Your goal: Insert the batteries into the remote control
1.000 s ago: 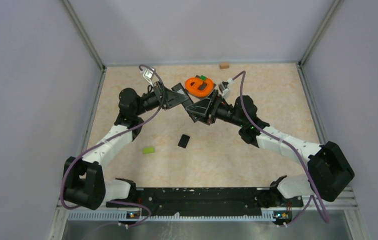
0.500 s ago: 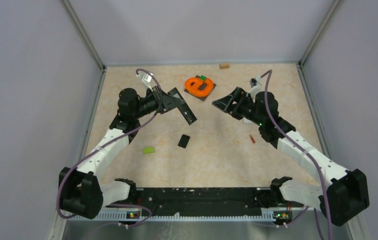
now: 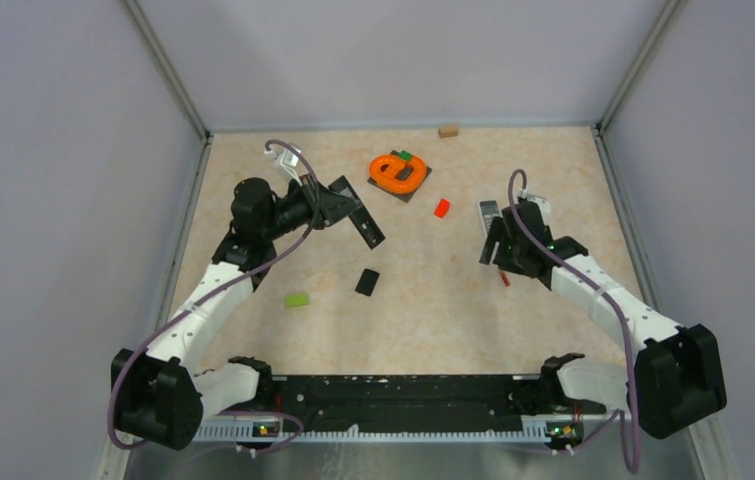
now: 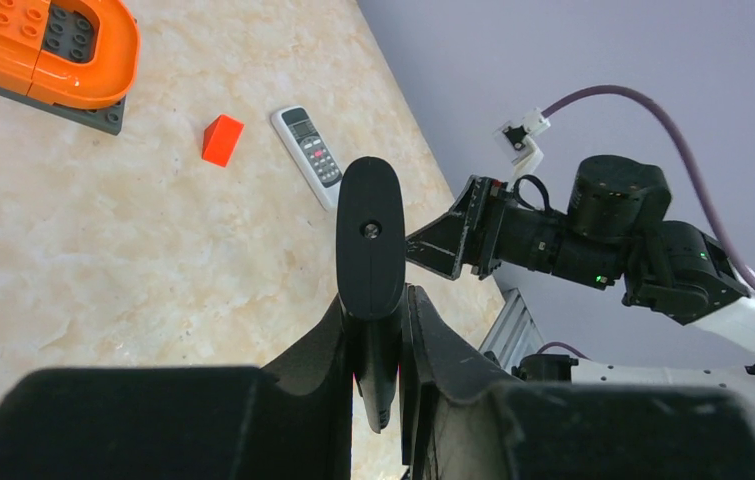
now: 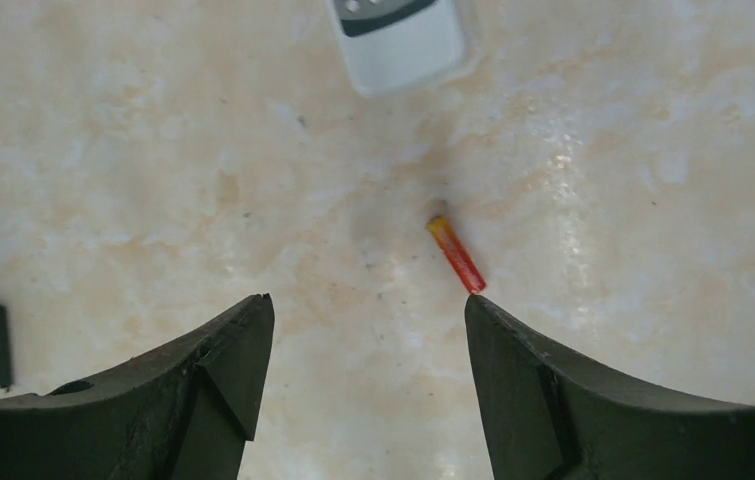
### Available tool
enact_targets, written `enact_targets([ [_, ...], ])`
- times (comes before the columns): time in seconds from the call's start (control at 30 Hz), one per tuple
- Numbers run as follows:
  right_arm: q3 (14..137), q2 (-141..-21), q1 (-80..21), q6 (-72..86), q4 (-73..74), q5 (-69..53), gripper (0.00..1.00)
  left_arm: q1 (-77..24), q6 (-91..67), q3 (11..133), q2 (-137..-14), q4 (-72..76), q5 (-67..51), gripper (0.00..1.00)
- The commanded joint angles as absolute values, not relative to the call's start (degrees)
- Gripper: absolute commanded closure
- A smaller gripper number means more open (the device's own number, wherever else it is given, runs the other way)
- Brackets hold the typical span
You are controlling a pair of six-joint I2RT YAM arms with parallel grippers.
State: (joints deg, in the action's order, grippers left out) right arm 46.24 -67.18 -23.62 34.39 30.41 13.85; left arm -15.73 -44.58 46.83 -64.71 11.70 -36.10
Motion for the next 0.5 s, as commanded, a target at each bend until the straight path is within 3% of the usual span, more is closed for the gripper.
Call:
enact_targets([
  [0.0,42.18,-67.16,-18.97,31.56,30.52,13.03,0.30,-15.47,-43.02,48.70,-63.20,12.57,-35.44,1.00],
  [0.27,42.45,-74.78,-16.09,29.12,29.94,11.98,0.52,-15.47,-43.18,48.78,-63.54,12.92,-36.08,1.00],
  [0.47,44.77,-80.97,-15.72,27.23,30.04,9.92,0.60,-15.47,-43.45,48.94,-63.87,12.64,-35.83,1.00],
])
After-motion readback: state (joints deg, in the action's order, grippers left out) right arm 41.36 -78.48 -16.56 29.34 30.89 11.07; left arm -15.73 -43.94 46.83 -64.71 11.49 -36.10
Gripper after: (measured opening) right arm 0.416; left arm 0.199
